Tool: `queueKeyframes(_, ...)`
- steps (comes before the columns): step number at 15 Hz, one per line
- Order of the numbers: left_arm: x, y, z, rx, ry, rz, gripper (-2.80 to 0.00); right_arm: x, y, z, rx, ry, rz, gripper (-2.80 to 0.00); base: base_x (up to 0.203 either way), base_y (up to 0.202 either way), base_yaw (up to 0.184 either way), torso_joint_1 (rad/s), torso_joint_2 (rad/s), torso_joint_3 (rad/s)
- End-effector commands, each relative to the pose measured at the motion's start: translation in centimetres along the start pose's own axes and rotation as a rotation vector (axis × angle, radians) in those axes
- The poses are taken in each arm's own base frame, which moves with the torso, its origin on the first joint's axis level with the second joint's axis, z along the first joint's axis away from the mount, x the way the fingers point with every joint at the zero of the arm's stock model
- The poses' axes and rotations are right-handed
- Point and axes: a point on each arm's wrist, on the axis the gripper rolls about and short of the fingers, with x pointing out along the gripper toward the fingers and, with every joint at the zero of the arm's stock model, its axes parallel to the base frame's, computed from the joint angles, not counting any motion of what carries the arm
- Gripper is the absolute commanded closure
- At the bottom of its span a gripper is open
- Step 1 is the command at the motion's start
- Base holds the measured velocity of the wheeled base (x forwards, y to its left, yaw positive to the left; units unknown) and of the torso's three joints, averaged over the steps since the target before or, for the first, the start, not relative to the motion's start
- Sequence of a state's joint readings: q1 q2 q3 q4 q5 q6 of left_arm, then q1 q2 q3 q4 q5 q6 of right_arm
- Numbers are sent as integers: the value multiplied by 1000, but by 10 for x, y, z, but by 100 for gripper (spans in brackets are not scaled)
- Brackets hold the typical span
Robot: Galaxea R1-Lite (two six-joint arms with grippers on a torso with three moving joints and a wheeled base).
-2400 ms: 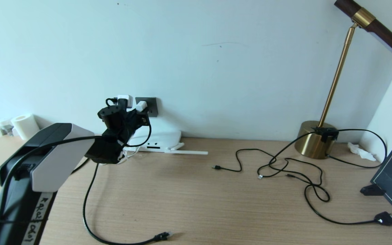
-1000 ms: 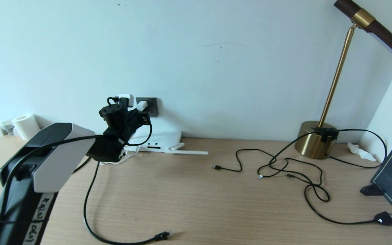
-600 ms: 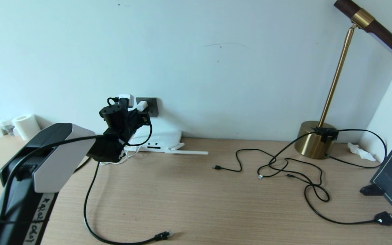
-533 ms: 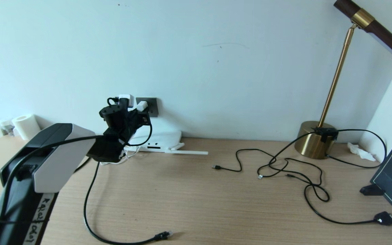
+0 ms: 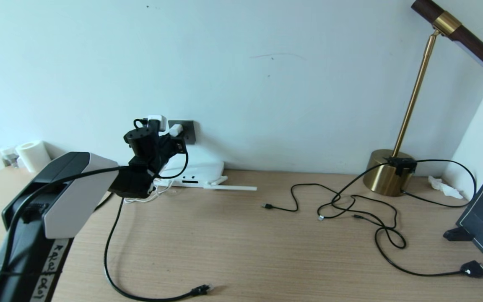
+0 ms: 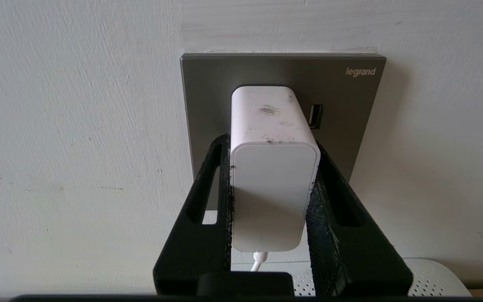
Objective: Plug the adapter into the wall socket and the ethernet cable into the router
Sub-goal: Plug plug into socket
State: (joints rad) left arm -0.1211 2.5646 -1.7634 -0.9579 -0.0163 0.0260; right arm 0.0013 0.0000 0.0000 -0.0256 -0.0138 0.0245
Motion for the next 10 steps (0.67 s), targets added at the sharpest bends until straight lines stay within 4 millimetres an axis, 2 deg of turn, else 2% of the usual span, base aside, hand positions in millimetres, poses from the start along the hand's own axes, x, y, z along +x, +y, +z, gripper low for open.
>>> queueKeyframes(1,1,1,0,1,-12,6,0,1,0,-3,0,11,0,-280,0,0,0,0,0,0)
queueKeyframes(10,0,3,-1,1,-15,10,0,1,0,-3,0,11,0,-280,0,0,0,0,0,0)
